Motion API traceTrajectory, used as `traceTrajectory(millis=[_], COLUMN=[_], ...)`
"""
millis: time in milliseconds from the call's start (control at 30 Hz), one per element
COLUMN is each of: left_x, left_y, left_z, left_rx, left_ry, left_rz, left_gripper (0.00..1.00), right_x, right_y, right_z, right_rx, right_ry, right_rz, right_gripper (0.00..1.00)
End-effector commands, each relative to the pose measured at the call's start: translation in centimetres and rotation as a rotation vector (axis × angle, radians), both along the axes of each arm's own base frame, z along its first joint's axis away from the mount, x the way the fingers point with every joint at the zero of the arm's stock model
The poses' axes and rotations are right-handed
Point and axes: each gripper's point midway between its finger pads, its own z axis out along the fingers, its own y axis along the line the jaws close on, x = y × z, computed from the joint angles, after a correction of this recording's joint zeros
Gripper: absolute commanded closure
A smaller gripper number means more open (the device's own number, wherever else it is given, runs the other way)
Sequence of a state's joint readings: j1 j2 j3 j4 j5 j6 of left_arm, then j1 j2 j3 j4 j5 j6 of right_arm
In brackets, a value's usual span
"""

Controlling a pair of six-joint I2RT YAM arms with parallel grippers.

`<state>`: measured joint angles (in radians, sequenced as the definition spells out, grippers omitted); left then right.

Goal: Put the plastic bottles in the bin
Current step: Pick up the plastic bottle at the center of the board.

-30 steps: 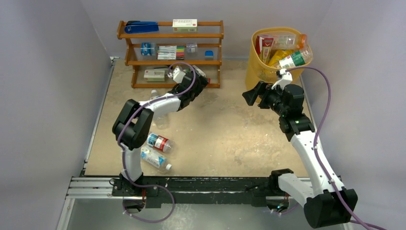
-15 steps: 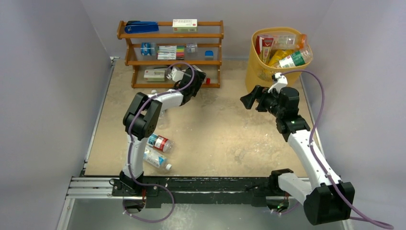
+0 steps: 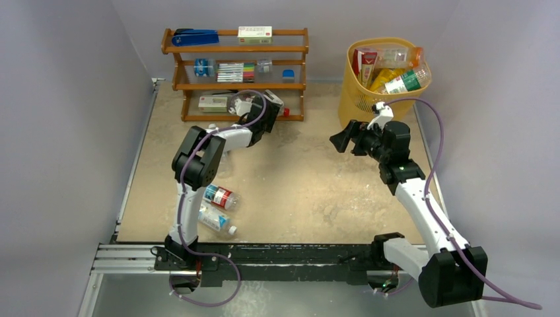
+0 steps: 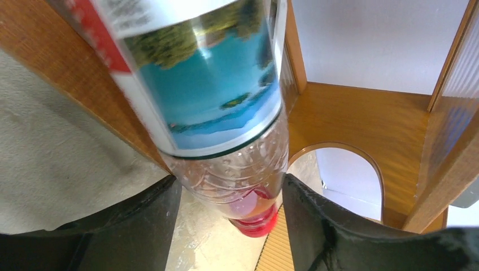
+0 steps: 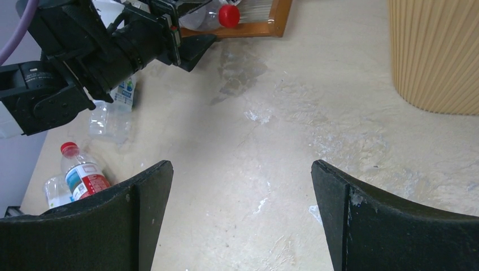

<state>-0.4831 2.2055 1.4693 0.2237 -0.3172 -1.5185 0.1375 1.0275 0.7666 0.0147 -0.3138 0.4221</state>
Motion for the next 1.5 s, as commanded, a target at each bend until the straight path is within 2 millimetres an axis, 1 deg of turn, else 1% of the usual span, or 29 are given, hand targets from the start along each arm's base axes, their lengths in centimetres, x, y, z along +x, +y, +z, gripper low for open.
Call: traceTrajectory(millis=[0, 133, 367, 500, 633, 733, 833, 900, 1000, 1033, 1100, 1167, 1233, 1300, 1367, 1400, 1467], left_x=[1.8, 0.8, -0.8, -1.9, -3.3, -4.8, -6.8, -8.4, -11.3, -12.7, -15.1, -17.6, -20.3, -23.0, -25.6, -26.7, -28.8], left_y=[1.4, 2.4, 2.9, 3.1, 3.3, 3.0, 2.2, 1.3, -1.0, -2.3, -4.2, -5.6, -6.8, -7.3, -7.4, -7.0, -6.4], left_z=[3.5, 3.1, 4.1, 5.3, 6.5, 6.9, 7.2, 7.1, 7.0, 6.8, 6.4, 5.9, 5.9, 5.8, 6.0, 5.7, 5.7], left_rx=[-0.124, -0.126, -0.147, -0.160, -0.169, -0.169, -0.163, -0.155, -0.139, -0.126, -0.072, -0.031, 0.008, 0.063, 0.164, 0.232, 0.325], left_ry=[-0.122, -0.118, -0.144, -0.161, -0.176, -0.174, -0.169, -0.162, -0.151, -0.140, -0.127, -0.110, -0.125, -0.138, -0.159, -0.156, -0.177], left_rz=[0.055, 0.060, 0.051, 0.041, 0.023, -0.012, -0.069, -0.126, -0.252, -0.321, -0.437, -0.542, -0.667, -0.766, -0.847, -0.875, -0.933], left_gripper=[0.40, 0.50, 0.61, 0.64, 0.65, 0.65, 0.65, 0.65, 0.65, 0.65, 0.65, 0.65, 0.64, 0.64, 0.63, 0.62, 0.62], right_x=[0.2, 0.1, -0.3, -0.6, -1.0, -1.3, -1.7, -2.0, -2.5, -2.7, -3.1, -3.6, -4.0, -4.5, -5.5, -5.7, -5.9], right_y=[0.5, 0.6, 0.7, 0.8, 0.8, 0.7, 0.6, 0.5, 0.3, 0.2, 0.2, 0.2, 0.3, 0.5, 1.4, 1.6, 2.0], right_z=[1.4, 1.4, 1.7, 1.9, 2.2, 2.7, 3.1, 3.3, 3.5, 3.5, 3.6, 3.8, 4.0, 4.0, 4.1, 4.4, 4.6], right_rx=[0.003, 0.009, 0.025, 0.032, 0.042, 0.044, 0.042, 0.039, 0.036, 0.035, 0.034, 0.034, 0.035, 0.037, 0.069, 0.080, 0.087], right_ry=[-0.069, -0.070, -0.073, -0.074, -0.076, -0.082, -0.086, -0.087, -0.087, -0.085, -0.080, -0.081, -0.077, -0.069, -0.045, -0.043, -0.035], right_rz=[0.038, 0.040, 0.041, 0.042, 0.041, 0.040, 0.037, 0.033, 0.026, 0.026, 0.029, 0.033, 0.041, 0.061, 0.113, 0.124, 0.150], right_gripper=[0.05, 0.06, 0.06, 0.06, 0.06, 0.06, 0.07, 0.07, 0.07, 0.07, 0.07, 0.07, 0.06, 0.06, 0.05, 0.05, 0.05])
